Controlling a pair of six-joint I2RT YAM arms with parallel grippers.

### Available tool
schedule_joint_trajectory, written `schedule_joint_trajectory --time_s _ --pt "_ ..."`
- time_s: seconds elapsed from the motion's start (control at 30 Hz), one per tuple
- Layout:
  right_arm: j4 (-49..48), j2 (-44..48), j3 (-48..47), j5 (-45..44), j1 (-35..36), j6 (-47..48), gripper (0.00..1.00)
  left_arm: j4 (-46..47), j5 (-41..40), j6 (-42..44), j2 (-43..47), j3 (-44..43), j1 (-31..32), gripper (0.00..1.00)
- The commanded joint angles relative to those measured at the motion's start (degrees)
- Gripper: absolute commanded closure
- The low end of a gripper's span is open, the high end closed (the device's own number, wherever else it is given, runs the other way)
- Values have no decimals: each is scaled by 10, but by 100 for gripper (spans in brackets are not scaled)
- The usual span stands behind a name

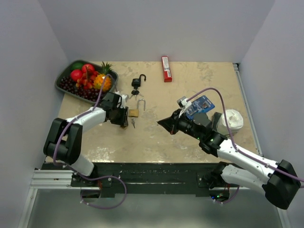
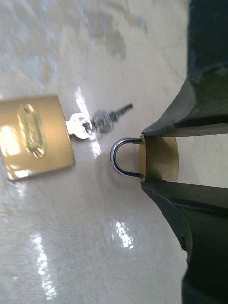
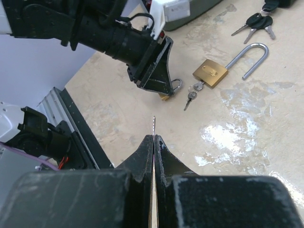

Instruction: Unlock with the key

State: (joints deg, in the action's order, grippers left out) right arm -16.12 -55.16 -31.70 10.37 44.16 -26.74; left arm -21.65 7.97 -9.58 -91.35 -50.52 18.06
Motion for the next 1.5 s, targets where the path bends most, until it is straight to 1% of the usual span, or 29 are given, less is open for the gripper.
schedule_joint_trajectory --time_s 0.0,0.03,0.07,0.1,0.13,0.17,0.2,0.23,0.27,0.3,0.33,0.37,0.4,0.43,0.5,0.57,0.67,0.83,1.0,1.13,1.47 --pt "-72 -19 6 -39 27 4 100 117 79 -131 99 -4 0 100" --pt "-83 -25 6 -47 34 2 100 172 106 -161 110 -2 0 100" --pt "-106 -31 6 -57 43 3 100 202 116 -194 121 1 0 100" --pt "-116 -44 5 -81 59 3 100 242 125 -256 136 5 0 100" --pt "-127 -52 4 -95 68 3 100 313 146 -291 142 19 0 100" --pt "-148 -58 2 -103 76 3 100 344 150 -325 147 27 0 100" --pt "-159 -75 1 -136 94 3 100 374 152 -385 154 43 0 100" --pt "-172 -84 0 -154 104 5 100 423 159 -415 155 51 0 100" --pt "-189 -93 -4 -173 114 8 100 447 163 -442 157 60 0 100" --pt "-196 -115 -14 -189 131 12 100 468 166 -492 158 80 0 100" --pt "-202 -125 -20 -225 141 21 100 502 165 -514 159 89 0 100" --pt "-217 -137 -26 -241 158 26 100 520 164 -538 161 101 0 100" --pt "-227 -158 -34 -254 165 31 100 540 166 -587 163 127 0 100" --pt "-246 -170 -39 -286 173 41 100 576 166 -606 166 139 0 100" --pt "-261 -189 -52 -322 192 49 100 596 156 -646 174 165 0 100" --pt "-285 -219 -58 -369 202 61 100 614 141 -664 187 178 0 100" --pt "-289 -254 -75 -415 203 60 100 637 122 -705 201 202 0 100" --pt "-297 -268 -77 -468 203 61 100 653 125 -757 198 219 0 100" --pt "-325 -263 -70 -480 203 80 100 670 134 -787 191 242 0 100" --pt "-345 -266 -71 -483 203 99 100 674 134 -796 195 248 0 100" --pt "-353 -290 -86 -464 203 107 100 680 142 -806 195 251 1 100"
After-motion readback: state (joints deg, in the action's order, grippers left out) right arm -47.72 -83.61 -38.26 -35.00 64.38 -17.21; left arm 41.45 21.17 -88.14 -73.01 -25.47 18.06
